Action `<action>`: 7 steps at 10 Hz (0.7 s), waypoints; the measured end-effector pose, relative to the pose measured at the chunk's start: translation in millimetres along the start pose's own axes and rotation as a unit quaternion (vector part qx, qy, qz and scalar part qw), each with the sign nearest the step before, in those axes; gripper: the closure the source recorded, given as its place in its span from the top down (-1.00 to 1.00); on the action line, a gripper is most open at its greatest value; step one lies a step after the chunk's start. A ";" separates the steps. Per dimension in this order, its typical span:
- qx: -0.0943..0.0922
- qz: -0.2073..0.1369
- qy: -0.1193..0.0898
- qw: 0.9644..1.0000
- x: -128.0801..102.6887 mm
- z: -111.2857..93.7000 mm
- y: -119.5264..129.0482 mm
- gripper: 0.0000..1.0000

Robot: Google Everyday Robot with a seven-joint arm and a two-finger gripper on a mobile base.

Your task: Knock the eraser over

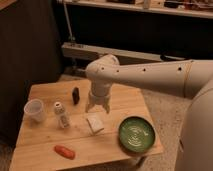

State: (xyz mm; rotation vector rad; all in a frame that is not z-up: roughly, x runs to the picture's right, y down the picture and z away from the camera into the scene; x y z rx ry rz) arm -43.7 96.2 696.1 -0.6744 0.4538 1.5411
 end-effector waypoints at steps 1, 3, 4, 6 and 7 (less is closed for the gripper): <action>0.000 0.000 0.000 1.000 0.0 0.0 0.0 0.30; 0.000 0.000 0.000 1.000 0.0 0.0 0.0 0.30; 0.000 0.000 0.000 1.000 0.0 0.0 0.0 0.30; 0.000 0.000 0.000 1.000 0.0 0.0 0.0 0.30; 0.000 0.000 0.000 1.000 0.0 0.0 0.0 0.30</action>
